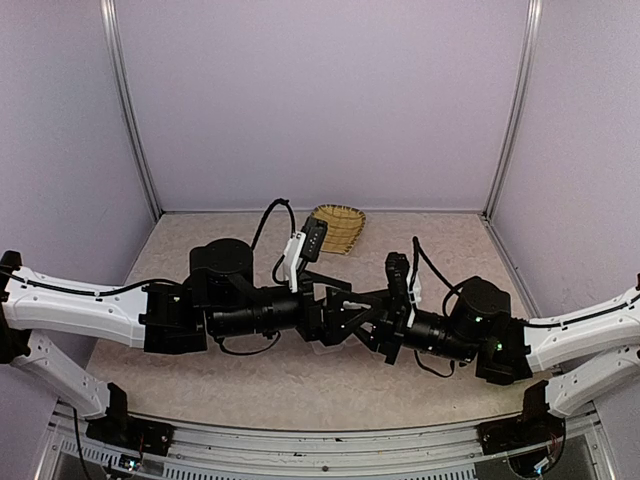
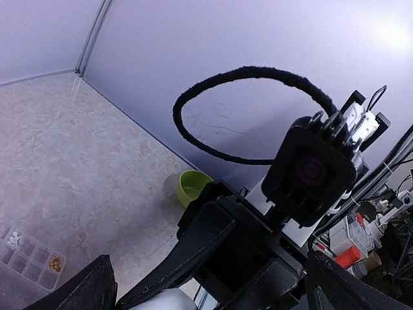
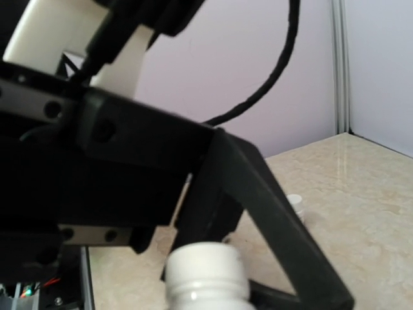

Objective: Sort the pills into containers

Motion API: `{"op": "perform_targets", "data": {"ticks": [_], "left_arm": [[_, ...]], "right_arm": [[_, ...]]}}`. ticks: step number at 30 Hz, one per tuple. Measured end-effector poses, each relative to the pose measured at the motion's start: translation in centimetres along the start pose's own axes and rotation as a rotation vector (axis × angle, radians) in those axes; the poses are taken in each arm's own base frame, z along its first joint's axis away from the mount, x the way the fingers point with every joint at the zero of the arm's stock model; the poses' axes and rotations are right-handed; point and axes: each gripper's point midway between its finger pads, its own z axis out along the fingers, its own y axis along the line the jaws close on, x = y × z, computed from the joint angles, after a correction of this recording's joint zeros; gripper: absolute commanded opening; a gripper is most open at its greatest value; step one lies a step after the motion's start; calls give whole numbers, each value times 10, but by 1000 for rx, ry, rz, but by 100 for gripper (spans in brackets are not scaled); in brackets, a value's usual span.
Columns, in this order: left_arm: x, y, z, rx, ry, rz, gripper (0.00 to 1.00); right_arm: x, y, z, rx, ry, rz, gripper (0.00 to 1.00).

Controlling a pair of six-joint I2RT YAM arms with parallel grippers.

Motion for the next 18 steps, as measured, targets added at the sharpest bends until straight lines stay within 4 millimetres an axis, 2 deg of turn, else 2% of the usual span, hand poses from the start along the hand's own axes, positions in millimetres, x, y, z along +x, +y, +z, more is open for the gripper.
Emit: {"op": "perform_targets", "data": {"ticks": [5,11,18], "left_arm": [[-5,-11,-3,49,-12,23,93],[-12,-23,-12,124,-28,22,72],[-7,-19,-13,140,8,-15,57]], "right_arm": [[-12,1,-9,3,-14,-17,12],[-34,1,-31,10,-77,-57,12],[-29,1,-40,13,-60,-108,12]]}}
